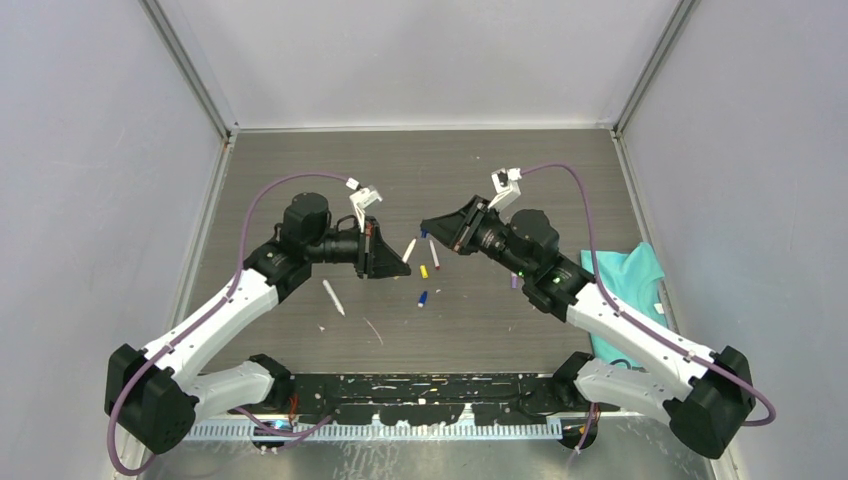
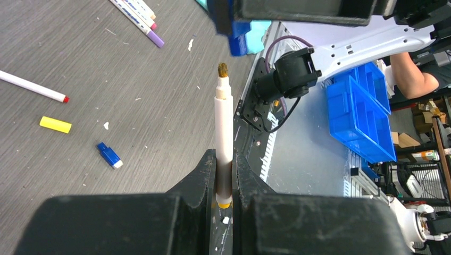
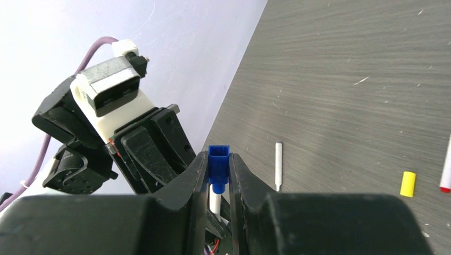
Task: Insert the pens into the pen caps
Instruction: Insert the pen cap onto the pen.
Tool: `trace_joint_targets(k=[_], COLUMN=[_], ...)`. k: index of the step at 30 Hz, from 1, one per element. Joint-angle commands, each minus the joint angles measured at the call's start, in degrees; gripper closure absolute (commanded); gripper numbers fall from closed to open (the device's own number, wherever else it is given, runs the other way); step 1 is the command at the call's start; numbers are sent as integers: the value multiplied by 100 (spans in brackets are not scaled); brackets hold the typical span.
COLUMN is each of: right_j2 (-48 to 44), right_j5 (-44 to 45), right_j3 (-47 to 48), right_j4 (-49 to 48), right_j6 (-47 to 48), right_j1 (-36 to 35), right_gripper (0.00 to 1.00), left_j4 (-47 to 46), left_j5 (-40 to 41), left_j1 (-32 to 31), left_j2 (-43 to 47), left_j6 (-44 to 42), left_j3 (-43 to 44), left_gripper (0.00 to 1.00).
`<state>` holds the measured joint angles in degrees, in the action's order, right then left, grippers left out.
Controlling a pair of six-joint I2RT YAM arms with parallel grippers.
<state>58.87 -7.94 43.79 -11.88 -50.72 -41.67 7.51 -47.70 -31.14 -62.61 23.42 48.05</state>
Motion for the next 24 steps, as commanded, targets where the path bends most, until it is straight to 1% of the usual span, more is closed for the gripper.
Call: trace_joint_targets(k=[1,6,13,24], right_j2=[-363,-248,-90,-1], right_j5=[616,481,248,162], right_j3=[467,512,257,96], right_j4=[66,-105,-316,-447], right_j6=[280,220,21,-72], right_j1=[-36,-41,-40,-59], right_gripper=[99,99,99,99], left_j4=[-426,-417,-417,-417], left_j5=[-52,-73,-71,-64], left_j1=[9,11,10,11], left_j2=[118,134,135,118], left_j6=[34,16,5,5], left_j3=[157,168,163,162], left_gripper=[100,100,100,100])
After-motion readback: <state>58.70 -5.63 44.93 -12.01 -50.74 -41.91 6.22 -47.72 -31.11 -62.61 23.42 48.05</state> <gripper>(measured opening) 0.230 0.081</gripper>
